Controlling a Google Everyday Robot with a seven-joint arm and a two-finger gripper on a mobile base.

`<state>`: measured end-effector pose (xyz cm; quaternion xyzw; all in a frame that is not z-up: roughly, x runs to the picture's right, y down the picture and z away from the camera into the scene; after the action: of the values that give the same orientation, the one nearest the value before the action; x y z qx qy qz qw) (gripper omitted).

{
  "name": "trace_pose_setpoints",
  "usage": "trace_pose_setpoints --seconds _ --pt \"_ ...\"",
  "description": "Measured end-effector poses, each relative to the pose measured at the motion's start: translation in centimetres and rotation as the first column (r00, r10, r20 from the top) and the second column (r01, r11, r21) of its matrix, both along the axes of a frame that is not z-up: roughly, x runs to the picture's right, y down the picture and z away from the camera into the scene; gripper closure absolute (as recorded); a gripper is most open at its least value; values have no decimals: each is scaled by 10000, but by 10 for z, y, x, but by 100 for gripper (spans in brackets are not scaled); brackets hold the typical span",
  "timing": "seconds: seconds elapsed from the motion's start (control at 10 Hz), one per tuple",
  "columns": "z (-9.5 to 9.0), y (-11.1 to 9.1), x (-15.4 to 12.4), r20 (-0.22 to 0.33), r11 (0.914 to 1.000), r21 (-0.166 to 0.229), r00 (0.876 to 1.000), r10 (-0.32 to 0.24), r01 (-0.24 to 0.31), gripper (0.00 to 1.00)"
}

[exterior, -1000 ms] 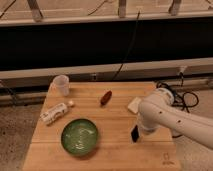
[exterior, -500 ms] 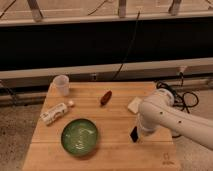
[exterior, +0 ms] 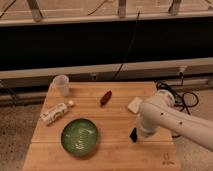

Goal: Knock the eraser over

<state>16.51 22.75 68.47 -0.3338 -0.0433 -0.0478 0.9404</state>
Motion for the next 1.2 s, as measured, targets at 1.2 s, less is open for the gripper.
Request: trace_pose_setpoints --seconds 1.2 --pt "-3 5 -35 392 9995 -298 9992 68 -56 100"
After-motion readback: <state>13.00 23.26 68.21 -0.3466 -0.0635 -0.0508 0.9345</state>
